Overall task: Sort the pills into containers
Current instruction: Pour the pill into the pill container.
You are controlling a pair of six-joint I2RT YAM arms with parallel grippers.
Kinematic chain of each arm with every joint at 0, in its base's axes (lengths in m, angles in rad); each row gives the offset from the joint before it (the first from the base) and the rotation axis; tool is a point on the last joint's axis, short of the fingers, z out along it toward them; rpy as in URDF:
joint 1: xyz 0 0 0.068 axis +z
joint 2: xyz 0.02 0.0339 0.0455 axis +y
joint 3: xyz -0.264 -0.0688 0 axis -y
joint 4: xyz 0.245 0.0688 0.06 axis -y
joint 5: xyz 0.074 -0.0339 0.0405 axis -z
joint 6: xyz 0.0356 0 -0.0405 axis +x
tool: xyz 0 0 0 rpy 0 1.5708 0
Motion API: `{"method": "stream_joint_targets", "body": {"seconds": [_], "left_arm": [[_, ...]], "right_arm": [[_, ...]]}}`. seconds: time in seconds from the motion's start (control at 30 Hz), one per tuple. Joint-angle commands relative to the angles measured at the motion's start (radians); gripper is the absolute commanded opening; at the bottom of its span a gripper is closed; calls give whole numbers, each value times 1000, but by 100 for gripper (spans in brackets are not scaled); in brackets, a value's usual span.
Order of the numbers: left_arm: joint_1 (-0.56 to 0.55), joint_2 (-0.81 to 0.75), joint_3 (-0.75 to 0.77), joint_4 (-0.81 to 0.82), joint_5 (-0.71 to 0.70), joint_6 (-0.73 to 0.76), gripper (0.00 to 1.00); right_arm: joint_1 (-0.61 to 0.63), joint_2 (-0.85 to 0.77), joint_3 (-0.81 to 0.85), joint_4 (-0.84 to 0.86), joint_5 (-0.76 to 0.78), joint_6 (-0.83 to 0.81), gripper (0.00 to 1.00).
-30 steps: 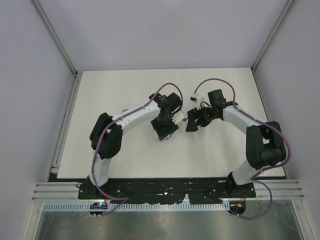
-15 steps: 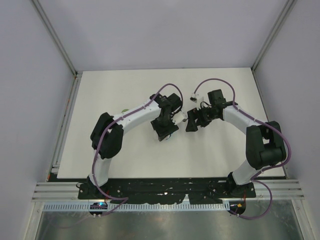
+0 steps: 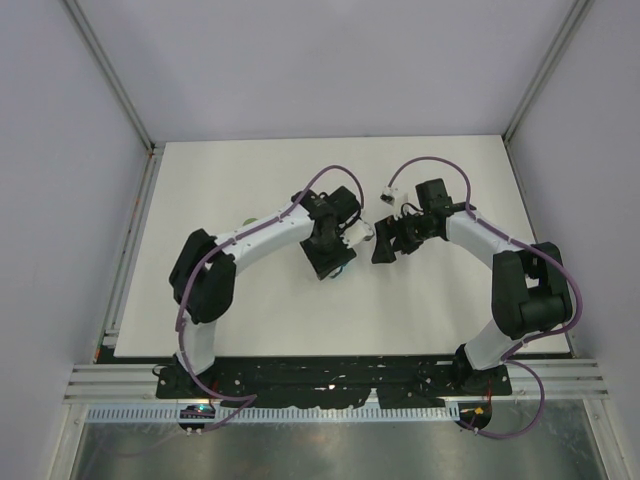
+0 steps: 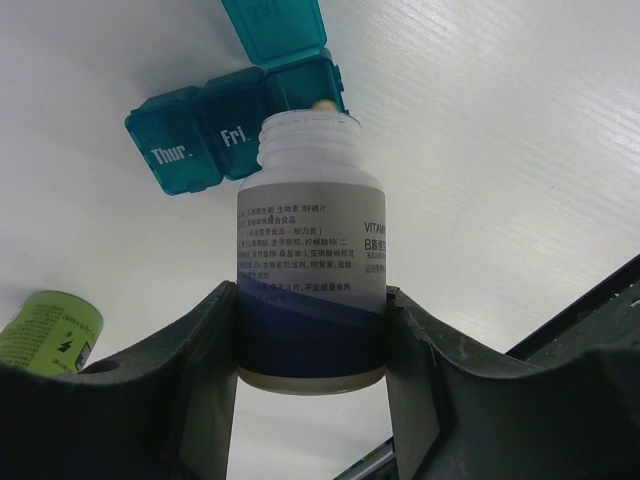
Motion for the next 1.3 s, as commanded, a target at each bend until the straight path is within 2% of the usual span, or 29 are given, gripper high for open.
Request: {"method": "stream_joint_targets", "body": {"seconds": [0.0,0.63,1.27], "left_arm": [[-5,-89,-45,76,0,2,0],[-3,-206,-203,232,29,-15,0],[-3,-369,-441,497,49,-27,0]], "right_arm": [[-2,4,20,3,-8,0,90],[-2,8,19,3,-5,0,90],[-1,-7,19,8,-29,3,90]]}}
